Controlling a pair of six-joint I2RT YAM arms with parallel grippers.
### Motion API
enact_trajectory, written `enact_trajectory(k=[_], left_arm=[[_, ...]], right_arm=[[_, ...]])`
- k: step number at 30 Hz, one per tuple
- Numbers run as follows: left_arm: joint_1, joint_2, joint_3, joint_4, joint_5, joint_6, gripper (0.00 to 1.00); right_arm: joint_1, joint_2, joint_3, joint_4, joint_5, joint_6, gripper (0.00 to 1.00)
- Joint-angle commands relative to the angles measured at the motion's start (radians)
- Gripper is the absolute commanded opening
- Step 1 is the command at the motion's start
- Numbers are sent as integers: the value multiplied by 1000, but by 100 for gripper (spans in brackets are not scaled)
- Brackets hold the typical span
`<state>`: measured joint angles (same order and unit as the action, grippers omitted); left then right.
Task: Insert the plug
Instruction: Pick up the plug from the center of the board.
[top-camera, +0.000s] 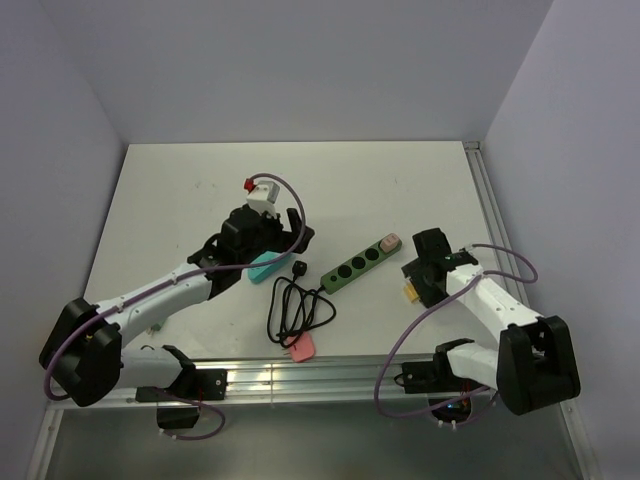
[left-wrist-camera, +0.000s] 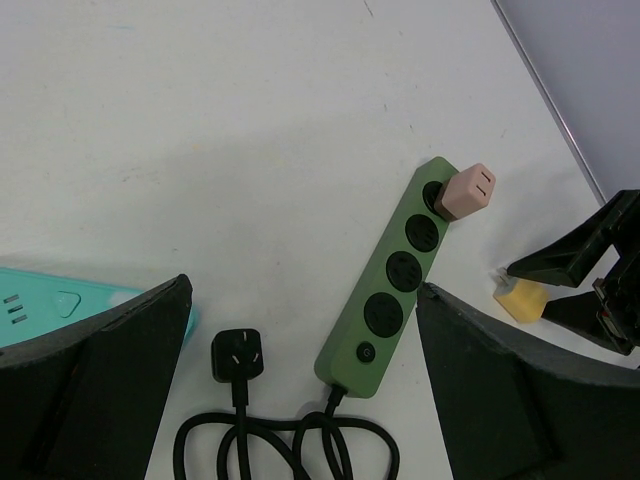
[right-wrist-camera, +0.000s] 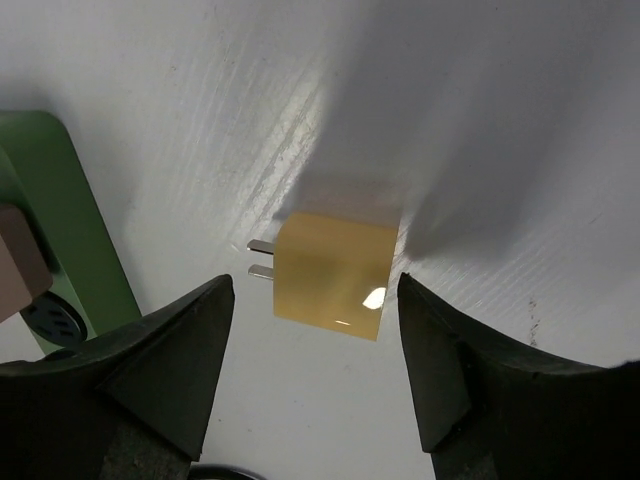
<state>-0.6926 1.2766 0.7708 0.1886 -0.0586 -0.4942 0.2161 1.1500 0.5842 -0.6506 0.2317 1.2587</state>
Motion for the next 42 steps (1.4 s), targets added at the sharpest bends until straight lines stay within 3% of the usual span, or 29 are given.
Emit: enact_trajectory(k=[1, 13, 14, 16, 18, 19, 20, 25, 29, 36, 42], left_arm=[[7, -40, -7, 6, -6, -14, 100], [8, -49, -18, 12, 3, -21, 99], [8, -51, -19, 14, -1, -18, 99], [10, -68, -36, 31, -12, -21, 99], [11, -89, -54, 41, -14, -37, 99], [13, -94, -57, 46, 6, -38, 99], [13, -100, -62, 72, 28, -37, 99], [11, -91, -87, 170, 176, -53, 99], [2, -56, -120, 282, 287, -72, 100], [-50, 15, -151, 431, 287, -67, 99], [-48, -13, -228, 551, 215, -133, 100]], right_arm=[[3, 7, 29, -6, 54, 42, 73], [42, 168, 134, -64, 75, 27, 64], [48, 183, 144, -72, 80, 24, 54], [62, 206, 160, -72, 78, 15, 53], [65, 202, 154, -61, 74, 11, 22], [65, 186, 151, -54, 75, 10, 15], [65, 179, 149, -47, 83, 2, 2], [65, 134, 193, -57, 69, -62, 0], [65, 73, 227, -15, -38, -99, 0], [77, -65, 249, 75, -166, -67, 0], [106, -72, 339, 101, -187, -91, 0]])
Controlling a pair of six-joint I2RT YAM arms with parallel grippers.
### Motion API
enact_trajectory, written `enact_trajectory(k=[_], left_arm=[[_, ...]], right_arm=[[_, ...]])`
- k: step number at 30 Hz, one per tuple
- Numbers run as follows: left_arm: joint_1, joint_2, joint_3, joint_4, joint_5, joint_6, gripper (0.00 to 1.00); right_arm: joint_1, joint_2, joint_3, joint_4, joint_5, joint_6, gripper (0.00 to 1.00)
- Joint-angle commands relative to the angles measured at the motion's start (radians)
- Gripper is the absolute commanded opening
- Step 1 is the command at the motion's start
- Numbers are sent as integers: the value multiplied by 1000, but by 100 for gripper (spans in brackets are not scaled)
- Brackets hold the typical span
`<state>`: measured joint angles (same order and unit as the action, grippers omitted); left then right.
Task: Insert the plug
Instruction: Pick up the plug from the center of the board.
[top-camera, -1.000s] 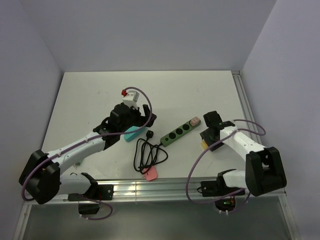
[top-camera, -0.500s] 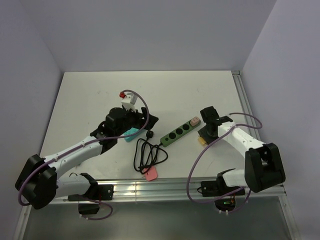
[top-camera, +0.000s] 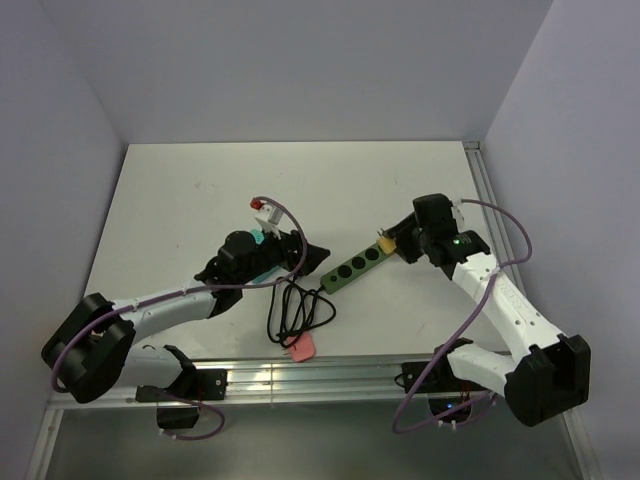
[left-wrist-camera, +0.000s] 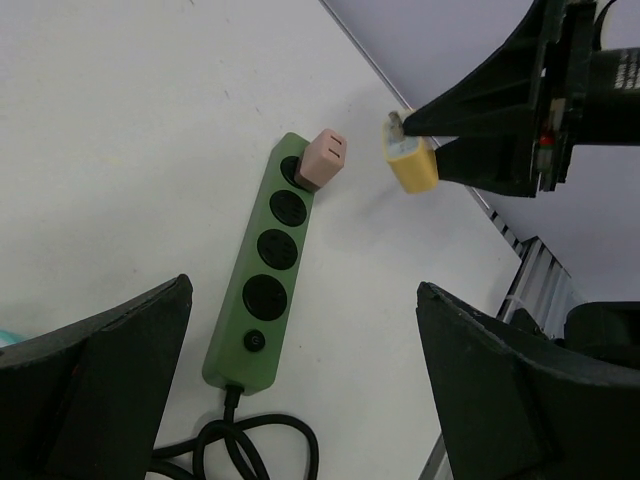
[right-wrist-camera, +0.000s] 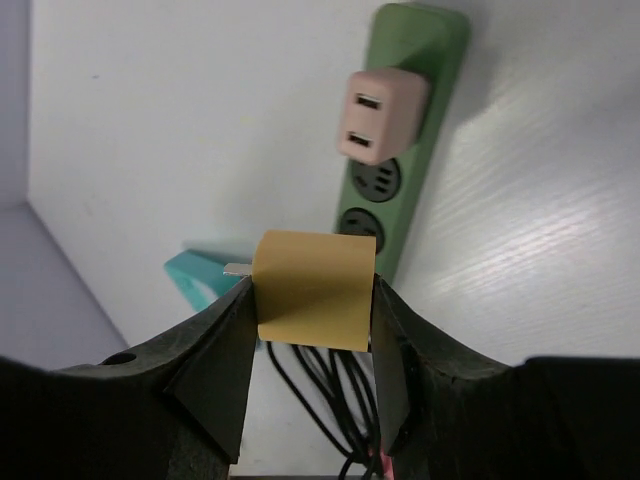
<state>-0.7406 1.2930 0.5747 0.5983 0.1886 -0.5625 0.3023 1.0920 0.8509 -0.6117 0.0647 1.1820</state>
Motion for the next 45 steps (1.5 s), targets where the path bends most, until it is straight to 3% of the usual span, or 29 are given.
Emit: enact_trajectory(k=[1, 4, 12, 17, 26, 33, 36, 39, 40, 42, 45], left_arm=[[0, -20, -33, 146, -19, -66, 100], [-5, 55, 14, 182, 96, -5, 99], [-164, 71, 8, 271, -130, 134, 99], [-166, 77, -4, 313, -127, 125, 95], [-167, 80, -33, 359, -184, 141, 86], [-166, 117, 2, 298, -247, 138, 78], [-166, 130, 11, 290, -271, 136, 72], [-166, 131, -3, 327, -270, 135, 59], [-166, 132, 2, 314, -270, 135, 49], [-166, 134, 10, 299, -273, 135, 40], [-164, 134, 19, 285, -264, 142, 18]], right_arm=[[27, -12, 80, 69, -20, -13, 0], [72, 20, 97, 110, -17, -2, 0], [182, 103, 194, 102, -13, 5, 0], [224, 39, 74, 225, -20, 65, 0], [330, 49, 62, 250, -12, 93, 0], [373, 55, 48, 271, 9, 103, 0], [386, 65, 45, 282, 0, 107, 0], [405, 71, 42, 294, -5, 111, 0], [409, 71, 40, 297, -3, 110, 0], [422, 72, 42, 299, 3, 110, 0], [431, 78, 42, 302, 4, 97, 0]])
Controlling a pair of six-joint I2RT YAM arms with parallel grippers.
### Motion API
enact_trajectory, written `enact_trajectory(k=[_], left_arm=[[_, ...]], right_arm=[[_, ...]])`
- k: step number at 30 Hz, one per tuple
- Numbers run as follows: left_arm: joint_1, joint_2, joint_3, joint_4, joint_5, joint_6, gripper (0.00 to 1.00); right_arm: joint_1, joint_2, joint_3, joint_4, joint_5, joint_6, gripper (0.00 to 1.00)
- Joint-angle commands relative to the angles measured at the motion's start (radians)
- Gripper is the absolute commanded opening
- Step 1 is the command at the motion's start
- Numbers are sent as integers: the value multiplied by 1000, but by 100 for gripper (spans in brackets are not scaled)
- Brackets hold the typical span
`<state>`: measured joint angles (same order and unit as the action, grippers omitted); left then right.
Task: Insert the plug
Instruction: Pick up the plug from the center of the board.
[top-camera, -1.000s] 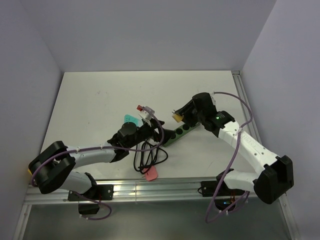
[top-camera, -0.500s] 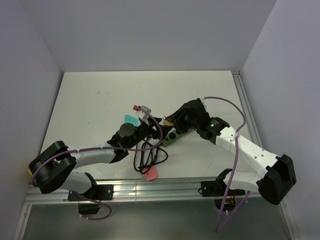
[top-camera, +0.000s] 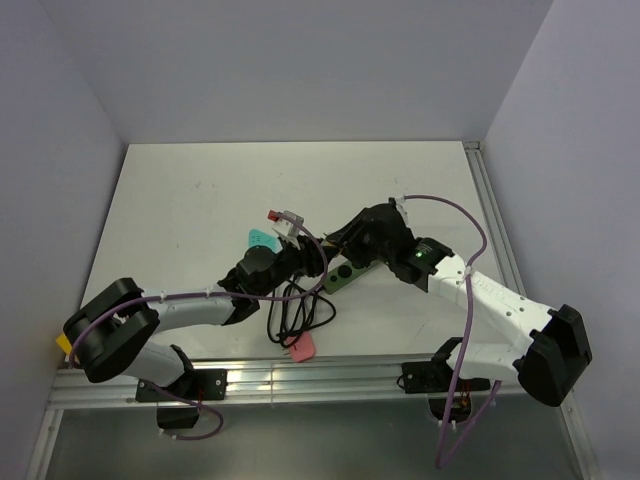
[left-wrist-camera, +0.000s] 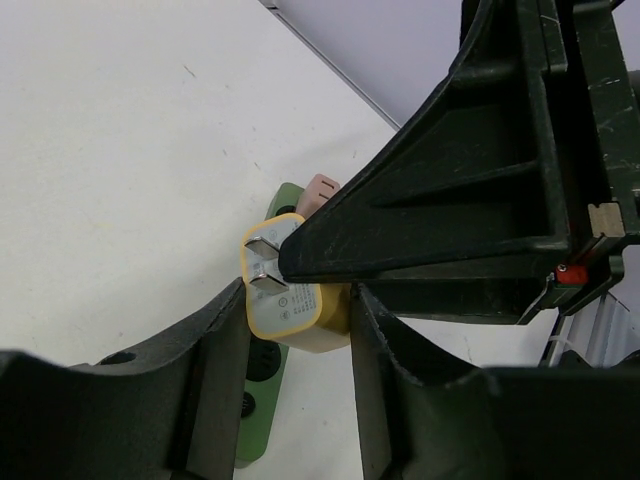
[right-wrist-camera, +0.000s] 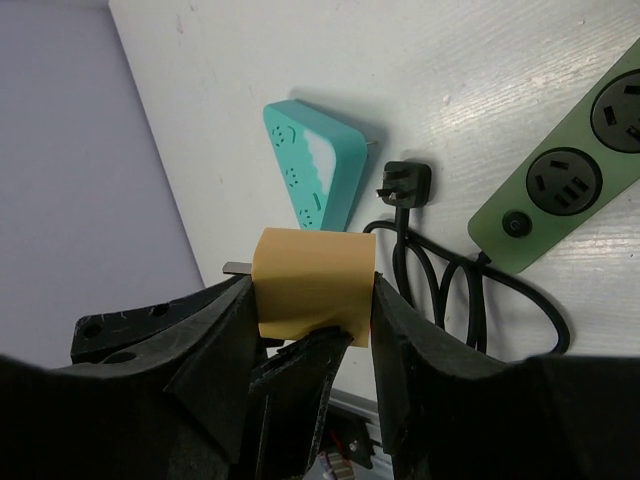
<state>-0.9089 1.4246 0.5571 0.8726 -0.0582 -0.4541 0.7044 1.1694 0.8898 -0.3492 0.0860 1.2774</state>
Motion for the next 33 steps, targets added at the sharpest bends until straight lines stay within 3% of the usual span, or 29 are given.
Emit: enact_trajectory(k=[1, 5, 8, 9, 11, 17, 20, 21, 24, 27, 32, 33], left_arm=[[4, -1, 40, 6, -15, 37, 0], [4, -9, 30, 11, -5, 34, 0], [4, -26, 26, 3, -23, 22, 0], [5, -29, 23, 0, -25, 17, 0], [8, -49, 14, 0, -20, -1, 0], [59, -128, 1, -78, -12, -144, 0], [140, -167, -17, -78, 79, -236, 0], [159, -174, -26, -69, 130, -268, 0], [206, -199, -48, -61, 168, -297, 0], [226, -213, -54, -64, 187, -307, 0], [252, -207, -56, -58, 234, -337, 0], [260, -204, -57, -46, 250, -365, 0]], right_arm=[[30, 3, 9, 42, -20, -9, 0], [32, -14, 28, 6, 32, -67, 0], [29, -62, 11, 21, 69, -104, 15], [29, -74, 3, 30, 93, -113, 25], [26, -111, -17, 41, 115, -134, 31], [-3, -180, -78, 105, 124, -185, 35], [-11, -218, -112, 145, 121, -207, 36], [-11, -230, -121, 170, 124, -207, 55], [-13, -292, -186, 255, 117, -223, 69], [-14, -355, -252, 343, 101, -239, 73], [-19, -347, -262, 345, 68, -271, 73], [-20, -341, -273, 448, 2, -285, 73]])
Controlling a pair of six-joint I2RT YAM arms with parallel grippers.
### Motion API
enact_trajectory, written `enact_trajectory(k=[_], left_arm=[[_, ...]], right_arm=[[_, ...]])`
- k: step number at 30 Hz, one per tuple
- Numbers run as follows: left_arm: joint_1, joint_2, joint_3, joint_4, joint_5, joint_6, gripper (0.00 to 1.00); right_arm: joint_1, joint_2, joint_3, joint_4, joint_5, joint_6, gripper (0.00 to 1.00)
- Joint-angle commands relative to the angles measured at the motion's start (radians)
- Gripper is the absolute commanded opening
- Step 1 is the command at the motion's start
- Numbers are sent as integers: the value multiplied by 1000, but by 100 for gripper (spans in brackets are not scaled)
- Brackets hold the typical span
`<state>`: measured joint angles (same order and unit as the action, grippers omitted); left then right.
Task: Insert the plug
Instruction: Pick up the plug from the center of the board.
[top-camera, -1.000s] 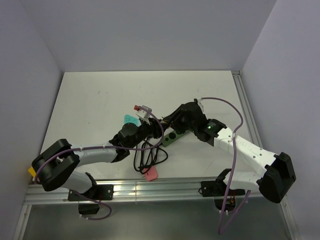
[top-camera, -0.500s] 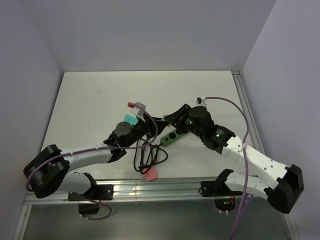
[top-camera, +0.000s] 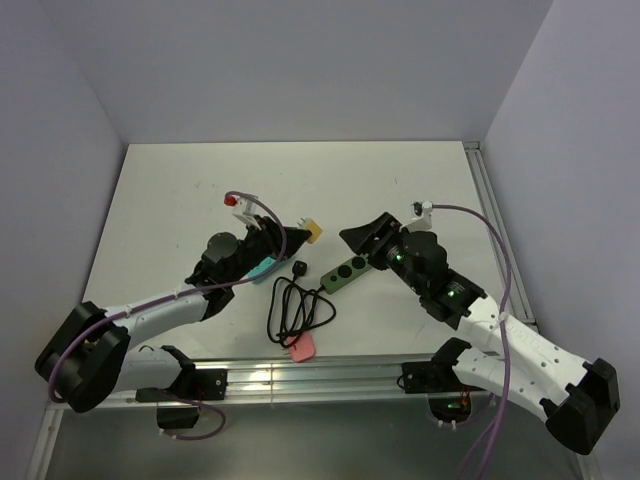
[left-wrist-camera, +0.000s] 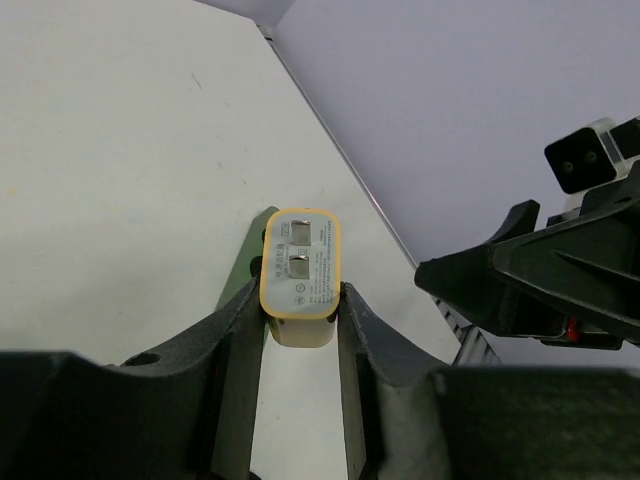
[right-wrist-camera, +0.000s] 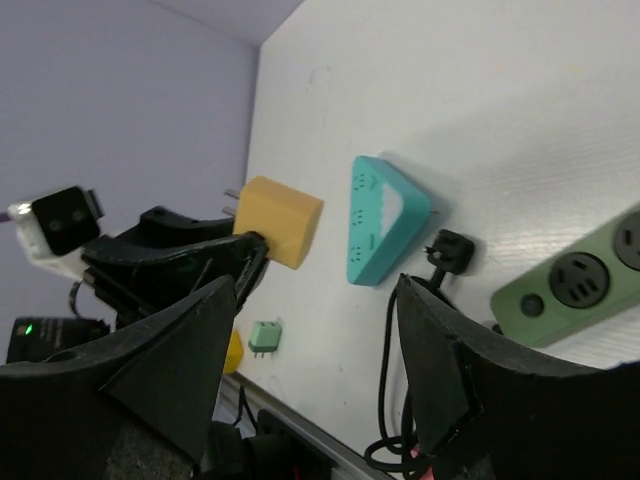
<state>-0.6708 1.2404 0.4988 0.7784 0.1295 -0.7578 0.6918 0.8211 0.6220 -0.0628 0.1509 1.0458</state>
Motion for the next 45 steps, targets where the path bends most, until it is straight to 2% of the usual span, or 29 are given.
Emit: enact_trajectory(k=[1, 3, 6, 10, 11, 14, 20, 22, 25, 34, 45], left_arm=[[28, -16, 0, 58, 91, -77, 0], [53, -15, -8, 93, 128, -136, 0], [68, -21, -23, 139, 185, -211, 0], [70, -73, -55, 167, 162, -305, 0], [70, -79, -58, 165, 151, -339, 0], [70, -82, -75, 179, 156, -402, 0], [68, 7, -101, 364, 214, -517, 0], [69, 40, -105, 412, 239, -537, 0], [68, 63, -120, 502, 254, -572, 0], [60, 22, -126, 466, 234, -554, 0], [43, 50, -137, 527, 239, -592, 0]], right_arm=[[-11, 10, -48, 222, -106, -75, 73], [-11, 18, -126, 401, -186, -75, 73], [-12, 36, -174, 529, -221, -79, 72], [-12, 55, -244, 682, -247, -67, 70], [-12, 59, -263, 777, -258, -58, 69], [-12, 81, -304, 897, -301, -38, 68], [-11, 141, -335, 1056, -356, 8, 68], [-11, 154, -340, 1086, -364, 20, 70], [-8, 154, -331, 1042, -341, 16, 70], [3, 219, -335, 1066, -317, 30, 68], [18, 349, -321, 1271, -363, 48, 66]])
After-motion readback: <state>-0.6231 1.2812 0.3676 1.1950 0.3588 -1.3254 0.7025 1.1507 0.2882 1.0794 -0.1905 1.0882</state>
